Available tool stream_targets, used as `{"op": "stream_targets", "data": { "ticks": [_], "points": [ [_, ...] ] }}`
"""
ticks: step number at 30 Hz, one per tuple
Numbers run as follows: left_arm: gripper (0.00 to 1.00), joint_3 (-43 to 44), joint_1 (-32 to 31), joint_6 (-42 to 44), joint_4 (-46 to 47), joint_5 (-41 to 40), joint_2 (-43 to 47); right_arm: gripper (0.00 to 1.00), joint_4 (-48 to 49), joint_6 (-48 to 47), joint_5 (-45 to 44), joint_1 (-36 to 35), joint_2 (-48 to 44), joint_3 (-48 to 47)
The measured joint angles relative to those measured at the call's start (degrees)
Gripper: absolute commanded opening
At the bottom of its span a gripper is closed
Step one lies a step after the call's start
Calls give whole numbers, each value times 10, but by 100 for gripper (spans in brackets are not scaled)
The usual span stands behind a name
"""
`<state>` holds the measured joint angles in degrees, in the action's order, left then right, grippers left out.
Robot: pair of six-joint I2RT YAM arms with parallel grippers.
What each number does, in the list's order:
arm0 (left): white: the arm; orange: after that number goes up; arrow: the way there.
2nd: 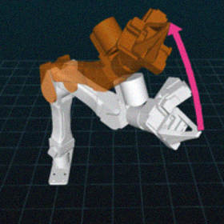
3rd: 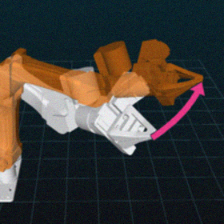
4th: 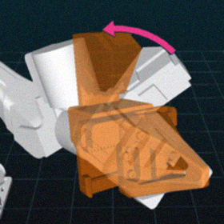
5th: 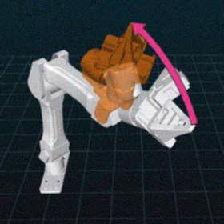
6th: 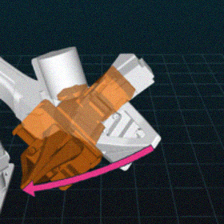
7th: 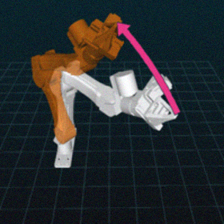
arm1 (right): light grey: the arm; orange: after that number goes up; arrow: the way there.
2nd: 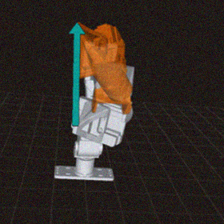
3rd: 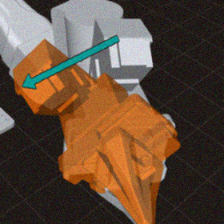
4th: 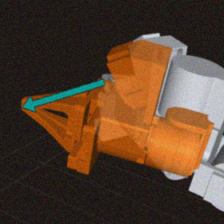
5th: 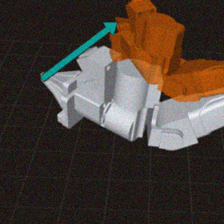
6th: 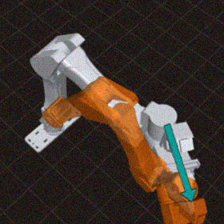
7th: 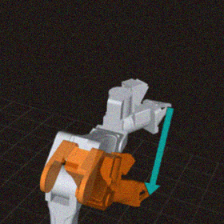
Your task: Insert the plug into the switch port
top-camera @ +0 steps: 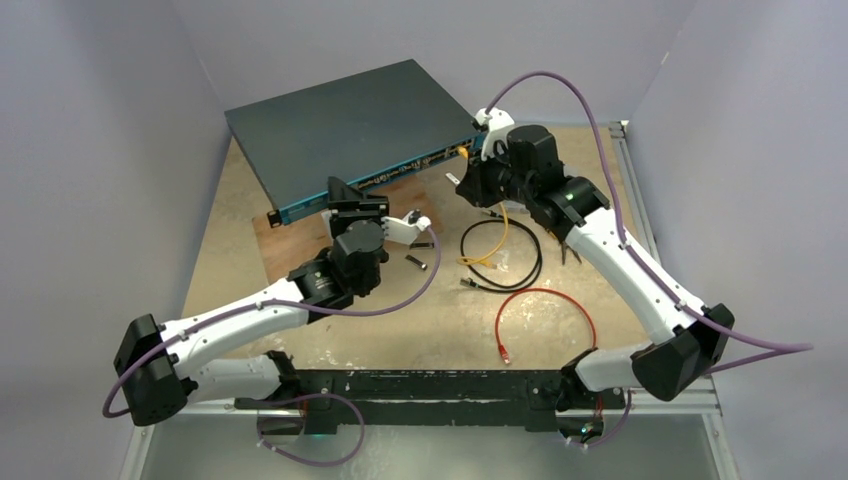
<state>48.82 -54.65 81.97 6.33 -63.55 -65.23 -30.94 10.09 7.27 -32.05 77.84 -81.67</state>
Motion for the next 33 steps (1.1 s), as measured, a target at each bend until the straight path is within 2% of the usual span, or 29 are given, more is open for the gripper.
{"op": "stream_targets", "data": {
  "ticks": [12, 17, 33],
  "points": [
    [18, -26, 2, 12, 24, 23, 21, 0, 55, 9, -2, 2, -19, 0],
    [10, -27, 3, 11, 20, 31, 25, 0, 74, 13, -2, 2, -16, 7],
    [3, -27, 9, 2, 8, 45, 33, 0, 99, 15, -2, 2, 17, 13]
  ]
}}
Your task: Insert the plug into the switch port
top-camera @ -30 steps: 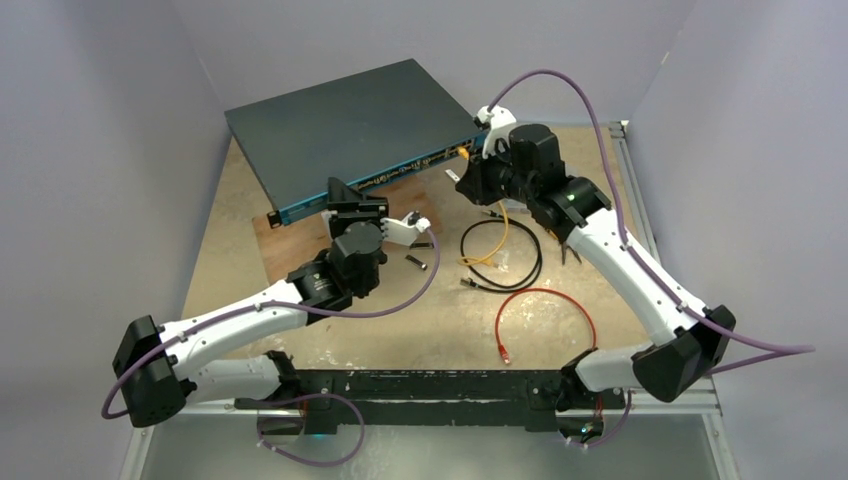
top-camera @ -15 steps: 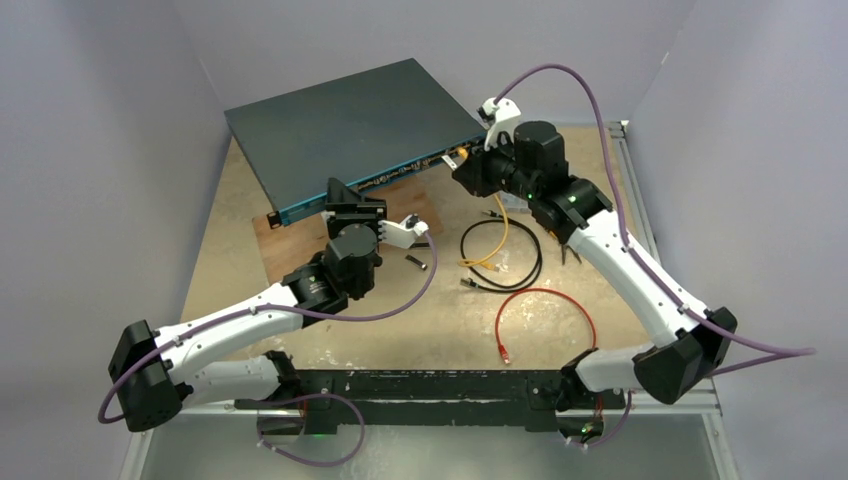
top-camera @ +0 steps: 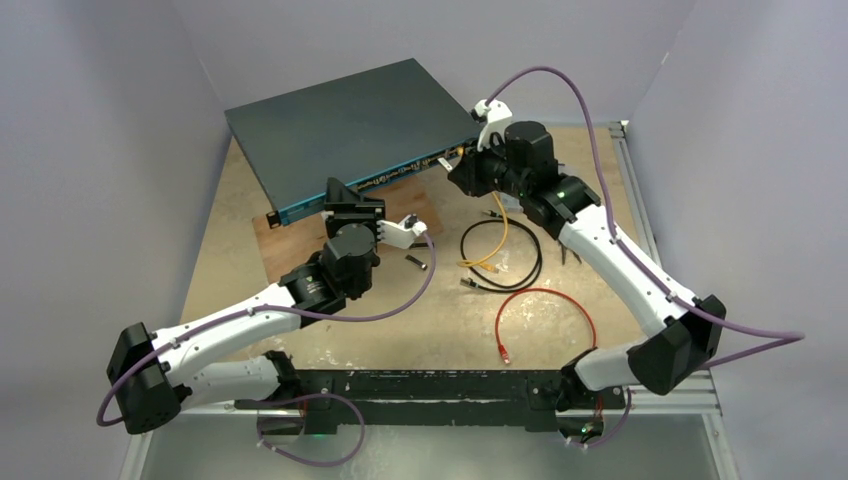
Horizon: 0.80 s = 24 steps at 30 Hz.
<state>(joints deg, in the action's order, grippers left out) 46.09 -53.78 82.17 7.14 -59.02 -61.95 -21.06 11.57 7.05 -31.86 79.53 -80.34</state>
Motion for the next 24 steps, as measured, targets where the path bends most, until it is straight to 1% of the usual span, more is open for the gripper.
{"op": "stream_targets", "data": {
  "ticks": [24],
  "points": [
    [1, 0, 4, -3, -7, 9, 4, 0, 22, 0, 0, 0, 20, 0]
  ]
}}
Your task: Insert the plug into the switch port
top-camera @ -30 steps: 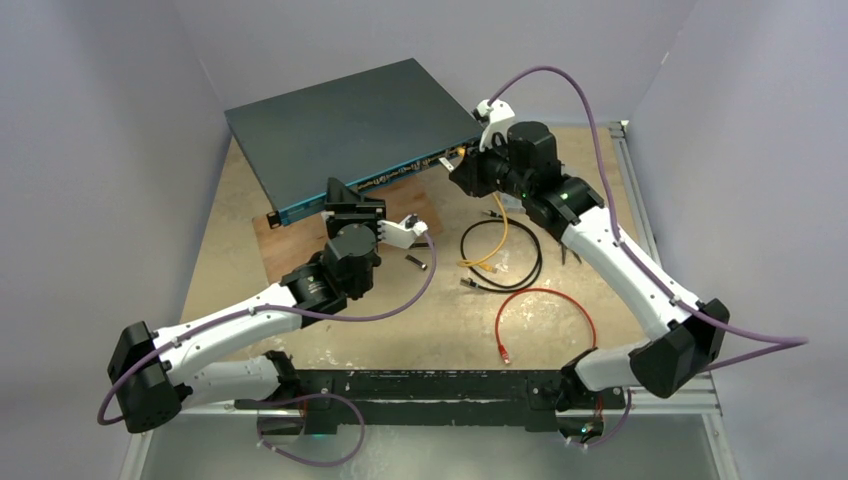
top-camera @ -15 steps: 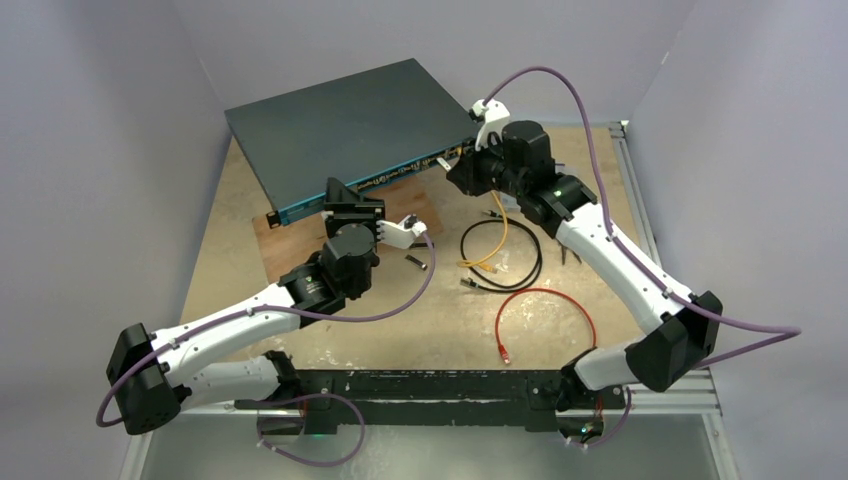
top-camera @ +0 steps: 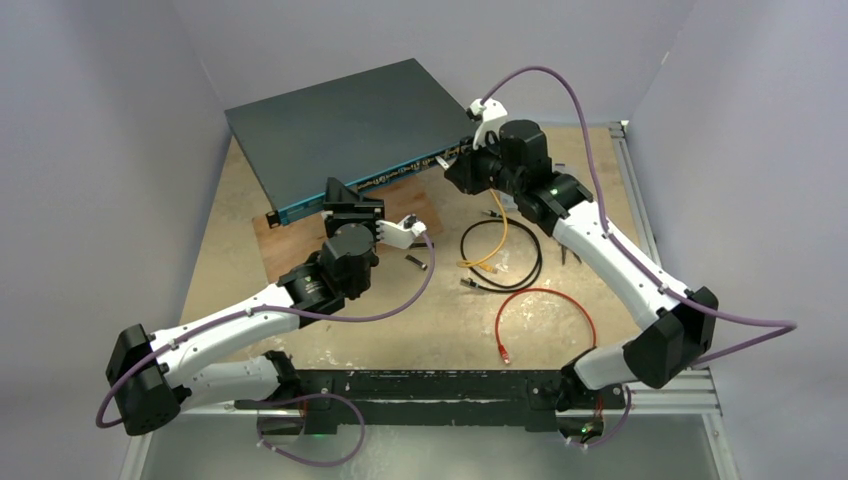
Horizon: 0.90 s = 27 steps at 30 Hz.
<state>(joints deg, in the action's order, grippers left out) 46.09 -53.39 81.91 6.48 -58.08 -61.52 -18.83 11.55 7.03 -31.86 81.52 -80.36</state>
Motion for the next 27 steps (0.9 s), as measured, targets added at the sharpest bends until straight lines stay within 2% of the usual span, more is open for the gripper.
{"op": "stream_targets", "data": {
  "ticks": [27],
  "points": [
    [1, 0, 2, -4, -3, 4, 2, 0, -4, 0, 0, 0, 6, -11]
  ]
}}
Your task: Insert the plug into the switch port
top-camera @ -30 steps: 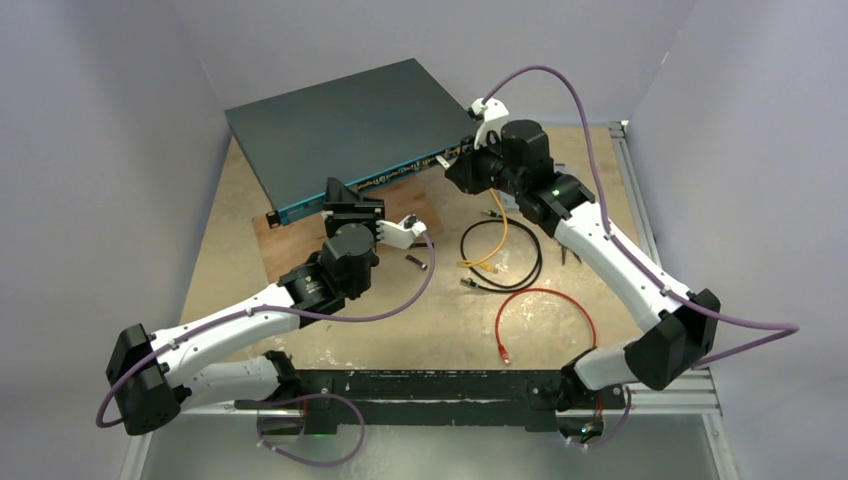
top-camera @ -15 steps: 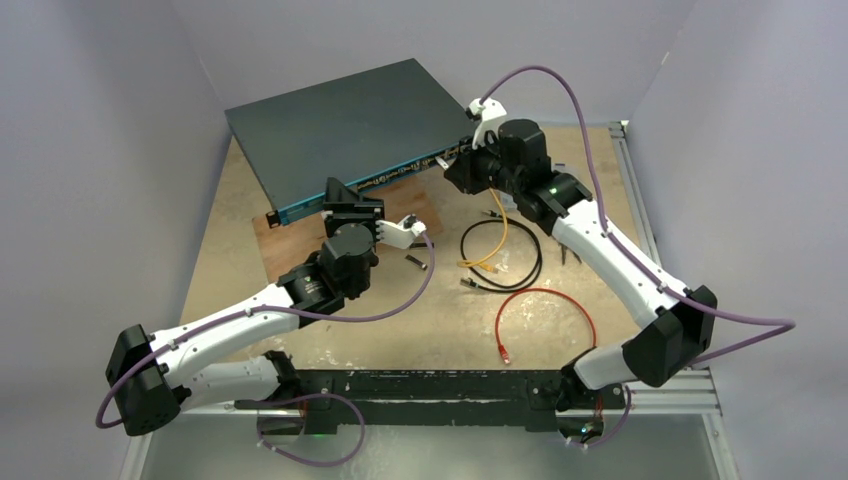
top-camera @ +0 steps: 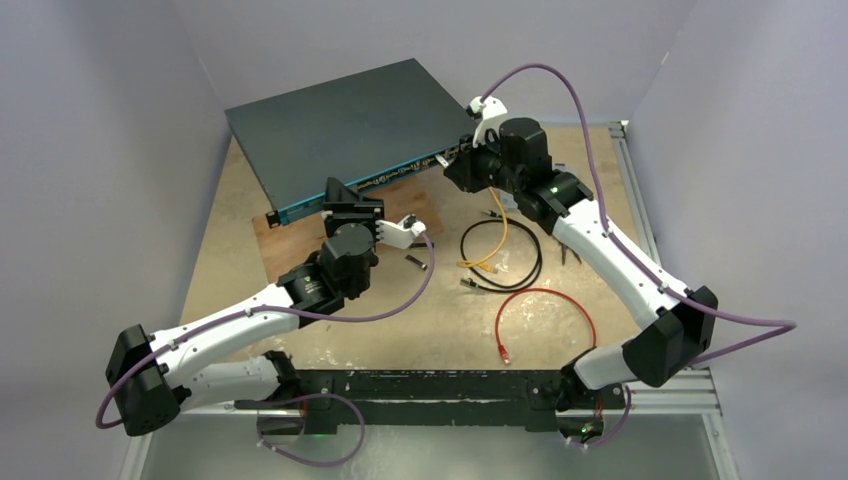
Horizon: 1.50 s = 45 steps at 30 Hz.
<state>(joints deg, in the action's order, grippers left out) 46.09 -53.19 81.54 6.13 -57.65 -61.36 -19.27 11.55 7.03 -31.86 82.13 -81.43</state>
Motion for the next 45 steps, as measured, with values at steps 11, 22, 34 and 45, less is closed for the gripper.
{"op": "stream_targets", "data": {
  "ticks": [11, 22, 34, 45],
  "points": [
    [0, 0, 1, -1, 0, 0, 0, 0, -5, -1, 0, 0, 0, -9],
    [0, 0, 2, -3, -2, 2, 0, 0, -4, -36, -5, -1, 17, -21],
    [0, 1, 3, -5, -3, 4, 0, 0, 12, -71, -7, -3, 15, -14],
    [0, 1, 3, -10, -9, 11, 3, 0, 36, -72, -2, -4, 17, -3]
  ]
}}
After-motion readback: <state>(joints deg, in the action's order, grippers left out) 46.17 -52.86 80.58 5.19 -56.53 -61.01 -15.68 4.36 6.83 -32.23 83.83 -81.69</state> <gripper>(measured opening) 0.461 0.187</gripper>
